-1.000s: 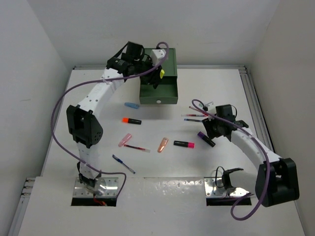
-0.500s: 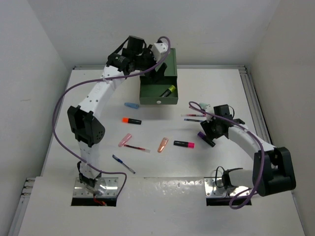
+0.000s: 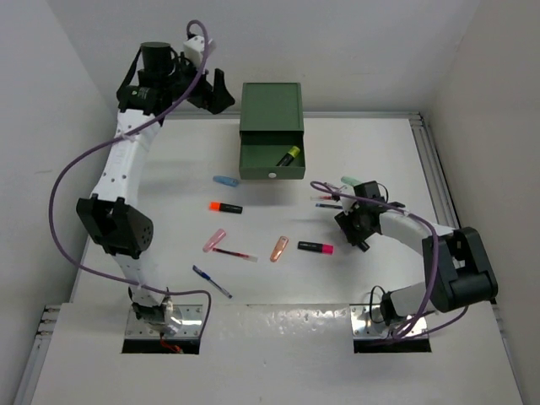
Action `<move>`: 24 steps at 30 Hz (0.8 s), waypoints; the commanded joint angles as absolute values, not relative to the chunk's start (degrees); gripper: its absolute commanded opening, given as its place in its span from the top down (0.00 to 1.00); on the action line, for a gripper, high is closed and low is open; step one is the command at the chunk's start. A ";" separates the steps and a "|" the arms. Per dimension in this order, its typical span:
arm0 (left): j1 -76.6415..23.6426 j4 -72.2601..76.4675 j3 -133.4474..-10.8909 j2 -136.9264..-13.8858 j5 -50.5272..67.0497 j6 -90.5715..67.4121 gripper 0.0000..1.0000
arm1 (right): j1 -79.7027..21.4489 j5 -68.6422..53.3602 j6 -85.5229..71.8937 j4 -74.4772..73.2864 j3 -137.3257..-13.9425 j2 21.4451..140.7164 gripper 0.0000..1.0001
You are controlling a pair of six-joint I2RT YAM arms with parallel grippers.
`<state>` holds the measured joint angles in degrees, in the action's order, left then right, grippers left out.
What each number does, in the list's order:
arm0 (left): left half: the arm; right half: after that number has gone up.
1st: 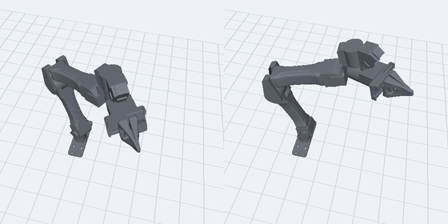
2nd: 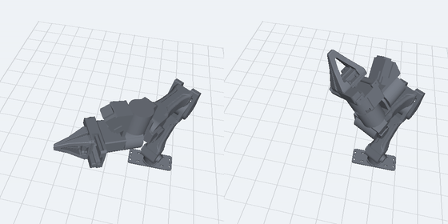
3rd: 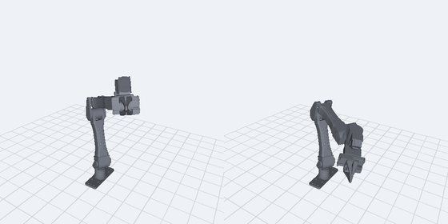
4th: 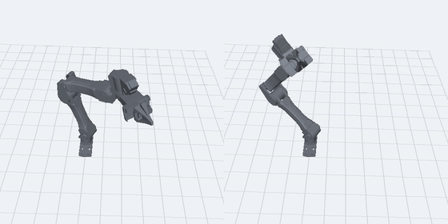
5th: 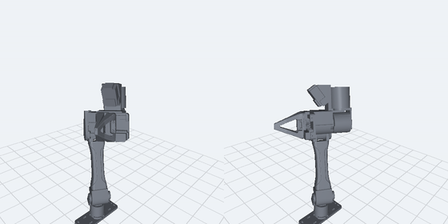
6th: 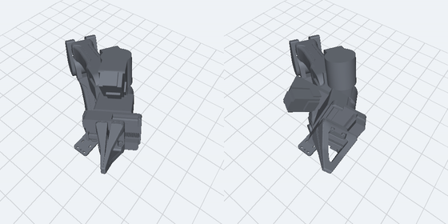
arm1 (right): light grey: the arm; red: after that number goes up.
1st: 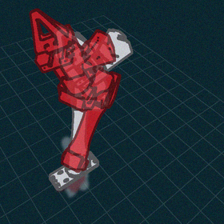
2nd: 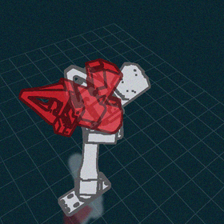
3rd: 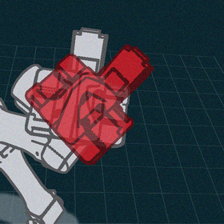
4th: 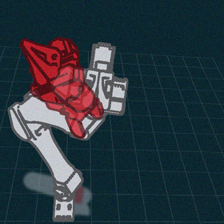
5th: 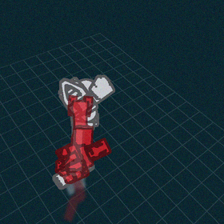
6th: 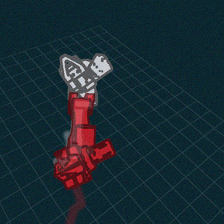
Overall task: Sort the stationery into containers
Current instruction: Pick up the pen from the center of the board.
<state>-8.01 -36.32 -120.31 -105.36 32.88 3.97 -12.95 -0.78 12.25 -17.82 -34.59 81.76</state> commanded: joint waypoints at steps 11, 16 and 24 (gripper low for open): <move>3.51 -37.00 -101.26 -94.32 36.48 4.47 0.12 | -15.56 -3.25 12.49 -17.39 -39.37 84.47 1.00; 7.03 -35.77 -87.65 -88.17 37.27 9.38 0.13 | -15.64 -4.39 7.83 -25.47 -46.84 78.32 1.00; 8.70 -45.43 -74.81 -84.20 35.95 24.86 0.17 | -16.87 -2.55 2.81 -29.28 -58.79 67.34 1.00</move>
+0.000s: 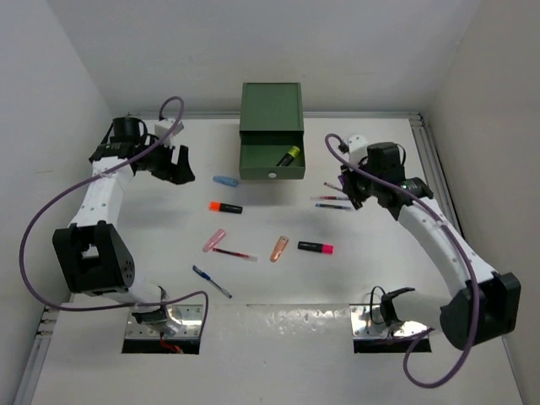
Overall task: Sort the stationery into containers
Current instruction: Pick up the pen from the center of the board, then place the pen in the drawer.
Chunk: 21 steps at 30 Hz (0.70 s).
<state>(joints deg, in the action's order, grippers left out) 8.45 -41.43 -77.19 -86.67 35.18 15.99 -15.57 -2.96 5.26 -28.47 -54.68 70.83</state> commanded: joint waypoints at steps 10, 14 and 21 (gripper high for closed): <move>6.33 -45.62 -63.46 -84.28 32.78 30.50 0.19 | -28.46 -0.62 8.43 -15.21 -81.44 82.85 1.00; 4.49 -45.00 -60.92 -84.90 31.56 32.08 0.21 | -31.46 -0.53 10.80 -13.54 -88.84 90.51 1.00; -1.39 -40.09 -57.05 -83.58 27.17 31.20 0.21 | -33.75 -0.18 15.82 -9.15 -92.28 98.52 1.00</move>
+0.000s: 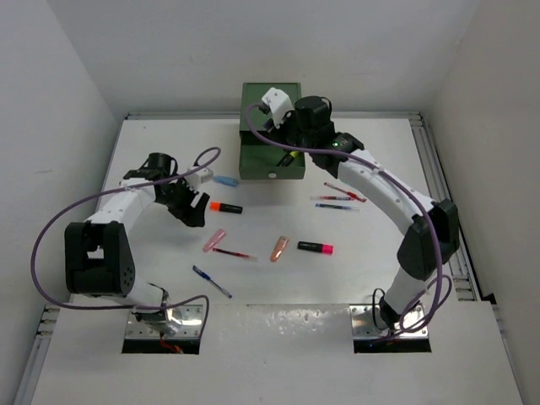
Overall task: Sort the stationery into containers
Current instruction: Place the pen in the drawer.
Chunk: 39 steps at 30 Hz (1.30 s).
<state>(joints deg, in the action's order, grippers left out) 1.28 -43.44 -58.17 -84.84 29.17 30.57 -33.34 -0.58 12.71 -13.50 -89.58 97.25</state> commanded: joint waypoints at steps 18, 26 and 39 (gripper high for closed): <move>2.81 -15.38 -55.10 -88.32 48.23 42.52 0.21 | -35.16 -1.84 14.33 -14.06 -94.57 101.52 0.46; 1.58 -36.29 -70.73 -105.79 55.99 71.10 0.26 | -34.02 -0.18 8.88 -17.31 -95.62 98.09 0.46; 0.62 -45.51 -74.79 -110.57 51.33 85.59 0.34 | -27.42 2.28 1.14 -22.50 -99.22 94.92 0.46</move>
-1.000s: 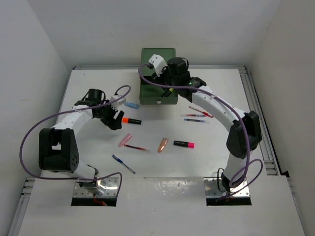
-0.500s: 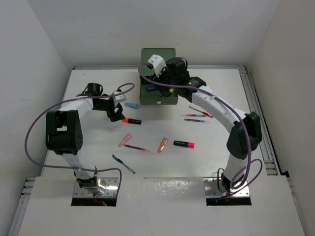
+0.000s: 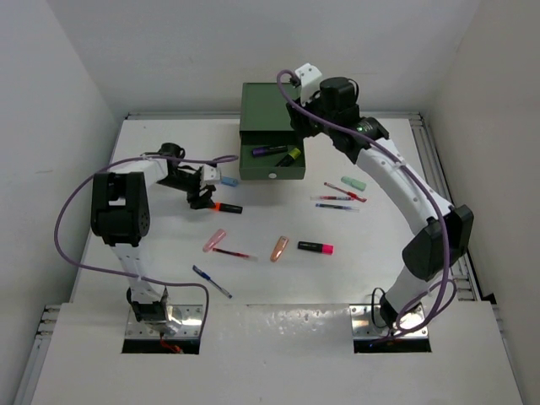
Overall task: Sort the stationery into containers
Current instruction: Place the pen in the drawer, then pick up the pen from the center of the board.
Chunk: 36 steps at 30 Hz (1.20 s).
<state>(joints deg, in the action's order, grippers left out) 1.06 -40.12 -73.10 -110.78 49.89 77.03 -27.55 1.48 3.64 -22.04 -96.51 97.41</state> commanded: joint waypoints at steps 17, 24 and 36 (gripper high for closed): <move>-7.64 -36.74 -70.48 -108.89 38.68 79.46 0.39 | -24.79 3.08 0.70 -22.77 -97.74 92.81 0.46; -8.70 -40.61 -74.18 -111.62 35.60 80.59 0.54 | -24.61 3.25 1.32 -22.76 -97.30 92.02 0.46; -5.63 -48.51 -67.67 -100.12 38.40 89.22 0.86 | -17.33 1.24 3.69 -22.84 -79.75 78.77 0.46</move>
